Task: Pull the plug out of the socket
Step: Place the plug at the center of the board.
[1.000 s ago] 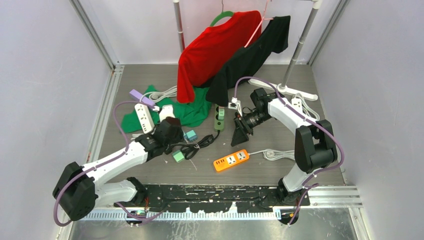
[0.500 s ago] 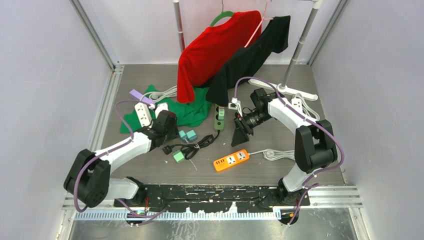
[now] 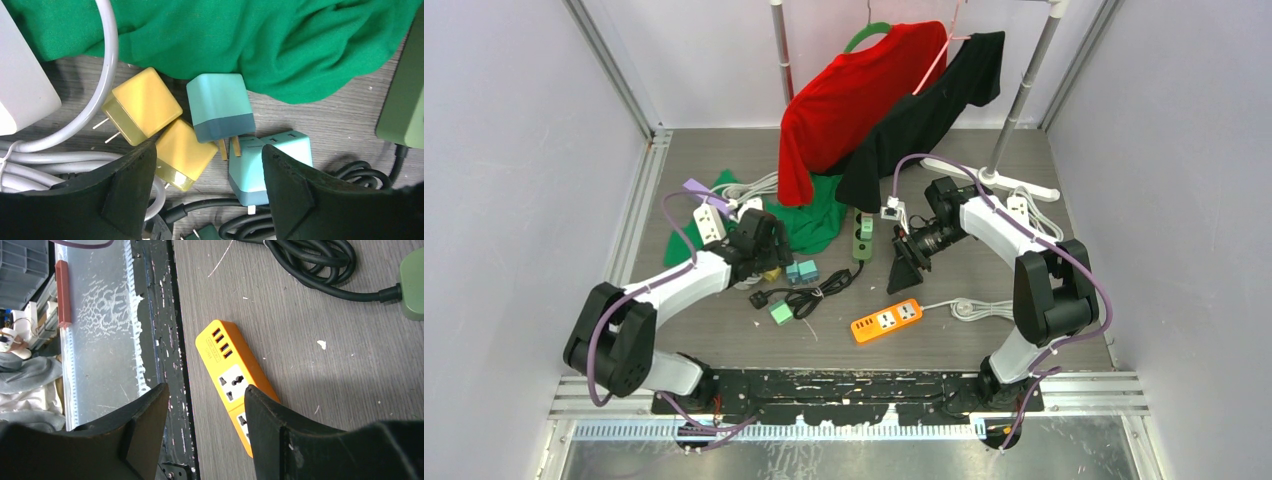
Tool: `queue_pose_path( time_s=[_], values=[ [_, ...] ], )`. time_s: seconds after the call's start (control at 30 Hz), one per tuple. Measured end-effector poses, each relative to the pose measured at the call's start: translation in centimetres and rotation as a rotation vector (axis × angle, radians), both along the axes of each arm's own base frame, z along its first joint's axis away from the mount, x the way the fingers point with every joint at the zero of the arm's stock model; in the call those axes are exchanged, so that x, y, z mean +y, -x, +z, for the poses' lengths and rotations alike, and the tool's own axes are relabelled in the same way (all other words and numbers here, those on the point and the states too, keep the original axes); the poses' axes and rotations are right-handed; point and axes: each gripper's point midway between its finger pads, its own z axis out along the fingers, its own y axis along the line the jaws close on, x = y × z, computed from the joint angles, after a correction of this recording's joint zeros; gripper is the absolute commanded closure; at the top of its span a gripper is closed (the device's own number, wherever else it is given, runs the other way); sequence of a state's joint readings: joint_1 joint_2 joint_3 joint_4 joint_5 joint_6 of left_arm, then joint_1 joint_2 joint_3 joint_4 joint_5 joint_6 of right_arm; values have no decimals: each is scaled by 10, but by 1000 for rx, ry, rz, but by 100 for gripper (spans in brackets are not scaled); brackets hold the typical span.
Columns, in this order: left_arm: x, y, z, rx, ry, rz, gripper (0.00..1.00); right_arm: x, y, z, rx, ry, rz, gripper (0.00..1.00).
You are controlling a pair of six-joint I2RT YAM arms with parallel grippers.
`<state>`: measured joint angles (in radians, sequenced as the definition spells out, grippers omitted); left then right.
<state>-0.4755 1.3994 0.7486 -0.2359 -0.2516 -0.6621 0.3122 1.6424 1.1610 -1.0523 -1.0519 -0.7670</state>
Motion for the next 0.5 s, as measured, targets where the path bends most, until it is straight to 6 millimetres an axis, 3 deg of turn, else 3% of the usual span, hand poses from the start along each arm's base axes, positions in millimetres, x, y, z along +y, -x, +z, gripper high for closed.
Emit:
queue_pose_path(
  time_s=[0.17,0.4,0.5],
  values=[
    [-5,4,18,-26,43,-24,21,-1,1,-1,-19,-1,17,38],
    [-27,12,79,-174,224,-117,14,-9,13,4,-124,-18,78,36],
    [-39,20,96,-224,307,-179,13,-13,20,5,-189,-34,125,31]
  ],
)
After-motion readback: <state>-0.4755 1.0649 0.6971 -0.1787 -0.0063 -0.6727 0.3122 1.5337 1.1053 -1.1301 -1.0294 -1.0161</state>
